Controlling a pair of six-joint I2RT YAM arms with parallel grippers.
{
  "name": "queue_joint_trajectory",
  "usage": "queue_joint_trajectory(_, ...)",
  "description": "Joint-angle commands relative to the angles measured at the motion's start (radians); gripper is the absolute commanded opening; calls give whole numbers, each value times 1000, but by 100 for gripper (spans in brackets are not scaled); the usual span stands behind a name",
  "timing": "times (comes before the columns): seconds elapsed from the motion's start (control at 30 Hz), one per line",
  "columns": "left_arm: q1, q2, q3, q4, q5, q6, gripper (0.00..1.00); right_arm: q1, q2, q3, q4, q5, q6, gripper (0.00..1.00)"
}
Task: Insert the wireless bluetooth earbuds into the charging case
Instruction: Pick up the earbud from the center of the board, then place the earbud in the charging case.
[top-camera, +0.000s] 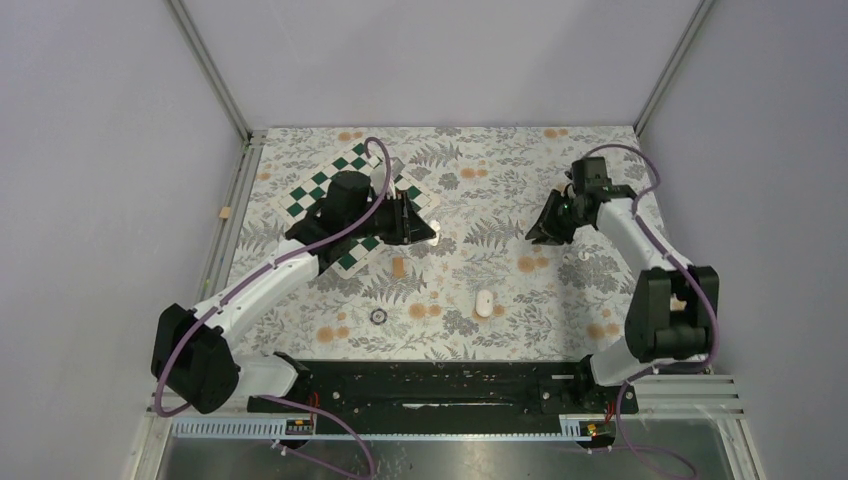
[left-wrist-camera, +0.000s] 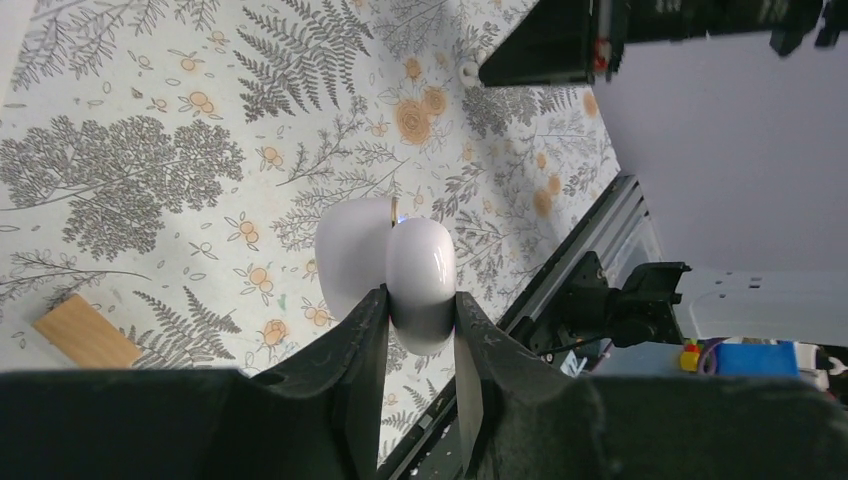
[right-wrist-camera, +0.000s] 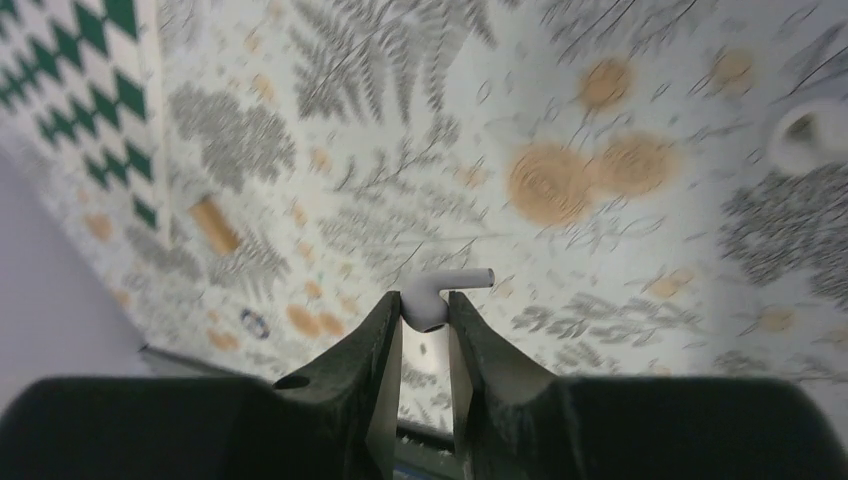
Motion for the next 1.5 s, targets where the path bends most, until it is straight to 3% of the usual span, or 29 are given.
queue_joint_trajectory(0.0,23,-5,-2,3,104,-63,0,-8,-212,-117,114,-240,102,6)
queue_joint_trajectory(0.27,49,98,24,133,382,-181,0,-8,-470,-264,249,-547,227,6)
queue_joint_trajectory(0.43,53,142,-2,368,467,-377,0,-8,-583,-370,513,-697,425,6)
queue_joint_trajectory(0.57,52,162,-32,560,457,-519,0,-6,-630,-417,659,-769,549,6)
queue_joint_trajectory(0.93,15,182,-33,665,392,-573,0,24,-676,-498,823,-766,888,4)
queue_joint_trajectory(1.1,2,191,-31,692,380,-612,0,63,-674,-561,1019,-757,1055,4)
queue_joint_trajectory(1.47,-18,186,-15,656,352,-604,0,114,-617,-589,1252,-721,1253,3)
